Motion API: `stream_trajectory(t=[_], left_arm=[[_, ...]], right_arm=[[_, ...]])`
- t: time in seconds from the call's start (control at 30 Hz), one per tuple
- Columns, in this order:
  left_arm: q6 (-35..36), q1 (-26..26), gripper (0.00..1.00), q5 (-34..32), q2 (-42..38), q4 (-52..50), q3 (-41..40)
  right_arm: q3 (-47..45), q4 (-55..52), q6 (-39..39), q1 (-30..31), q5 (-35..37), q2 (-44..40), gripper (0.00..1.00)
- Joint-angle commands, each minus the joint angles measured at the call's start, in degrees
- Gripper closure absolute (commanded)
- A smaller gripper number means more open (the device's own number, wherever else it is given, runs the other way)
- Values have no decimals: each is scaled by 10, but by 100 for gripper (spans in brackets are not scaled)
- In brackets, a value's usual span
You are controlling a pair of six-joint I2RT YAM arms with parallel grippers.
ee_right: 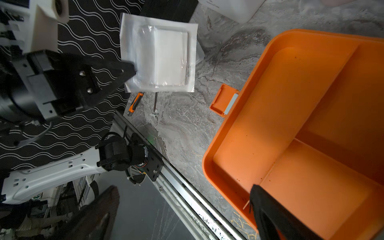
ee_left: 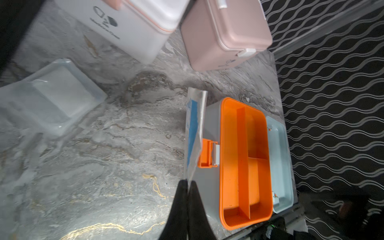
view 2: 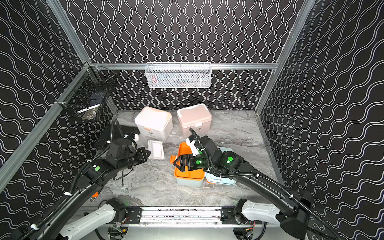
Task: Open first aid kits and take out gauze
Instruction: Place the gauze at the center of the board.
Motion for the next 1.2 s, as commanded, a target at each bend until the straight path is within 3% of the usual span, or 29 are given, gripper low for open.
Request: stream_trajectory(t=[0.0,0.27,0.47,0.77,0.9,1.17], left_arm=[[-6,25,100,-23,-14,-23,-12],[-38,108,100,7,-24,0,-73],[-106,164,100,60,2,73,-140],[-252,161,100,54,55,201,-220],[-307,149,100,16,50,210,-254],[-371,66,100,-68,71,232,-268]], right_arm=[[22,22,-1,18,9,14,0],[25,22,6,47,36,39,0],[25,5,22,48,63,45,0],[9,15,27,48,70,48,0],[11,17,25,48,68,55,0],[8,20,22,48,66,62,0]])
